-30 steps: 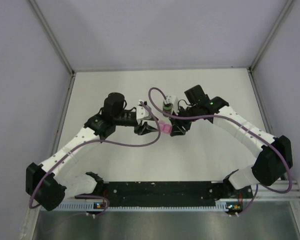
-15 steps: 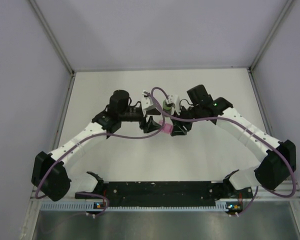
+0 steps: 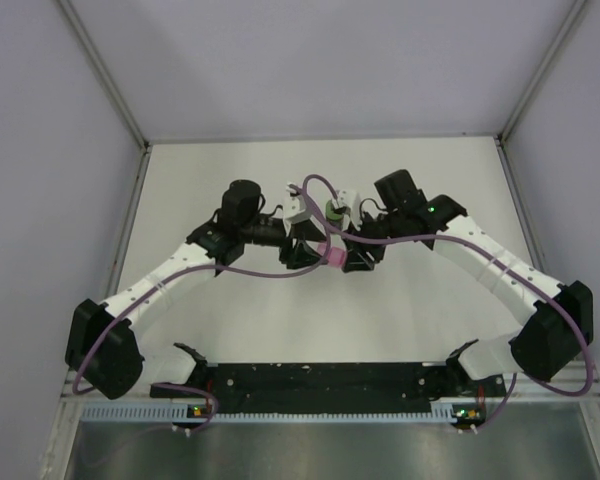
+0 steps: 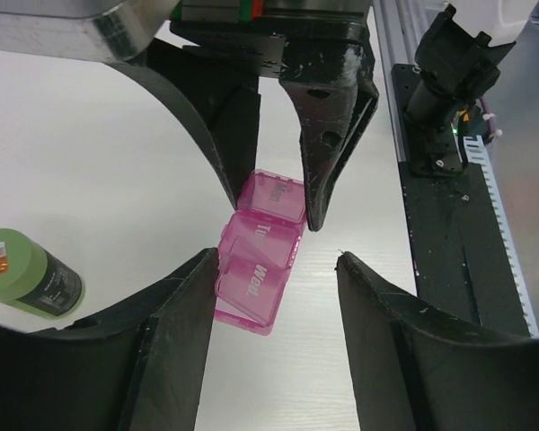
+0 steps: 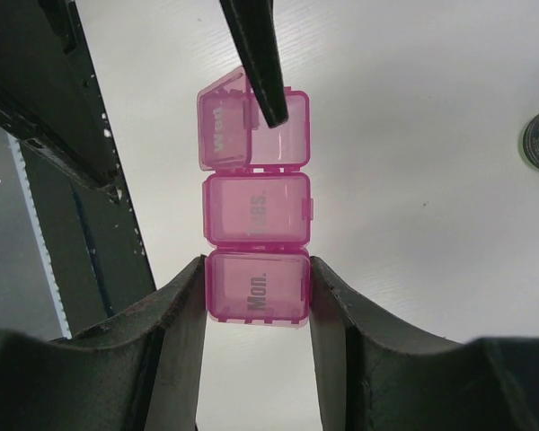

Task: Sort the pills into containers
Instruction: Open the pill container at the center of the board.

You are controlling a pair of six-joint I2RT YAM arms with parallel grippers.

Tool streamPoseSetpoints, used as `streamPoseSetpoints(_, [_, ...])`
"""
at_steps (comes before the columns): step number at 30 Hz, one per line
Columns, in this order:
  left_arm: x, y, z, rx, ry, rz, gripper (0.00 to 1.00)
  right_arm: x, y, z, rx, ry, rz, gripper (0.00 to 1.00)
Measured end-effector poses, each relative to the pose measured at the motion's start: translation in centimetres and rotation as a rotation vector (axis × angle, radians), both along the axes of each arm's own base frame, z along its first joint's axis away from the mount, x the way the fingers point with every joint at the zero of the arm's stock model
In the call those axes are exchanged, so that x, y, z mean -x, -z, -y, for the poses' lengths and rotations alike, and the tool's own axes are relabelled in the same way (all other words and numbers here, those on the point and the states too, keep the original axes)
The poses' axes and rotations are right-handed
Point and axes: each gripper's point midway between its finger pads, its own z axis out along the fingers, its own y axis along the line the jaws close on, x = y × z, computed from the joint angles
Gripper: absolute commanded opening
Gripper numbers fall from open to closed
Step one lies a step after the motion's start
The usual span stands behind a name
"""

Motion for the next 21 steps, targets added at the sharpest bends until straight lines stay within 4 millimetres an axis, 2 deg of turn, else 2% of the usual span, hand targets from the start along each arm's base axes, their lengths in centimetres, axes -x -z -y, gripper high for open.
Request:
streamPoseSetpoints(6, [1.0, 0.2, -0.1, -0.002, 0.046, -0.023, 0.53, -0.1, 0.0, 0.1, 0.004, 0.005, 0.001, 0.00])
streamPoseSetpoints(21, [3.2, -0.6, -1.2, 0.013, 0.100, 0.044, 0.53, -1.1, 0.2, 0.8, 0.016, 0.058, 0.003, 0.00])
